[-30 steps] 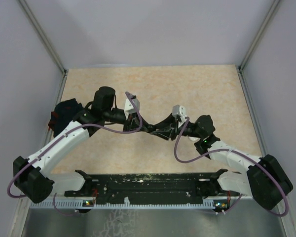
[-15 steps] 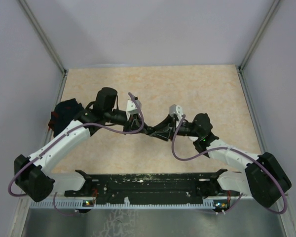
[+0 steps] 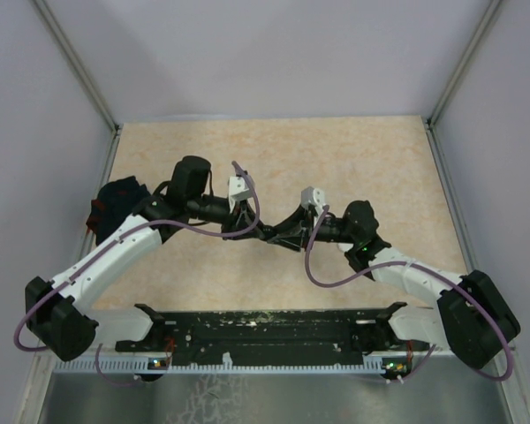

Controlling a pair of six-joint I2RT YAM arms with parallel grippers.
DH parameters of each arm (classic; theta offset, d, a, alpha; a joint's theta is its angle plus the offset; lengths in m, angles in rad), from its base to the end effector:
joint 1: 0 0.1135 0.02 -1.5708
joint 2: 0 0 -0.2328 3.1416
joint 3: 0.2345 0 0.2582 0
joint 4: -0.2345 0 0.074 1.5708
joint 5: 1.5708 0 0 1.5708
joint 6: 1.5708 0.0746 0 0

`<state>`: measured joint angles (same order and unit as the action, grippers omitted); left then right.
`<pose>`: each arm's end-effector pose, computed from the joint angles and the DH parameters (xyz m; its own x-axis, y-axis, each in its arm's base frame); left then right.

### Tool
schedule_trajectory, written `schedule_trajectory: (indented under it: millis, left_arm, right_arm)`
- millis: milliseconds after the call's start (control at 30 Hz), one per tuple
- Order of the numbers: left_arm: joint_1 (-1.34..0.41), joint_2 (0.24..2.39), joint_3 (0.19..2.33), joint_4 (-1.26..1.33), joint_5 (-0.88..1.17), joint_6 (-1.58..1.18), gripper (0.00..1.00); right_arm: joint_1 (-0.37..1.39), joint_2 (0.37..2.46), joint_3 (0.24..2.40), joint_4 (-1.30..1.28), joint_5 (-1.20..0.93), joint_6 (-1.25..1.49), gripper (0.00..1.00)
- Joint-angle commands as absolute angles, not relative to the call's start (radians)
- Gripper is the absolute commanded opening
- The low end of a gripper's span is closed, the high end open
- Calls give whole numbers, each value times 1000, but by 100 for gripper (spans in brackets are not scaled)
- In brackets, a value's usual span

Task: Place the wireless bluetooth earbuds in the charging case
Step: Pick up the charging case at the center of the board, then open the charging case.

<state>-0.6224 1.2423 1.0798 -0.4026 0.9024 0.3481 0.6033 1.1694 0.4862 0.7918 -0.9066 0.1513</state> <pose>0.2128 -0.2248 0.2880 -0.1020 0.3334 -0.9372 0.9943 0.0036 -0.1070 0.1980 0.2078 0.2288 -0.0616 0.0704 -0.9956 -0.9964 0.0535 0.0655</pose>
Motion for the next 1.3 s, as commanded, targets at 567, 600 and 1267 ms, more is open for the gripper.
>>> schedule_trajectory:
  millis: [567,600,1267]
  left_arm:
    - [-600,1222,1085,-294,751,188,52]
    - [-596,1223,1085,-292,752,185,52]
    - [-545,1155,1030,-218,534,38,71]
  right_arm:
    - [606,1153,472,878,-951,94,0]
    - [606,1152,470,882,-951,95,0]
    - [607,1109,317,1116,-815,-5,0]
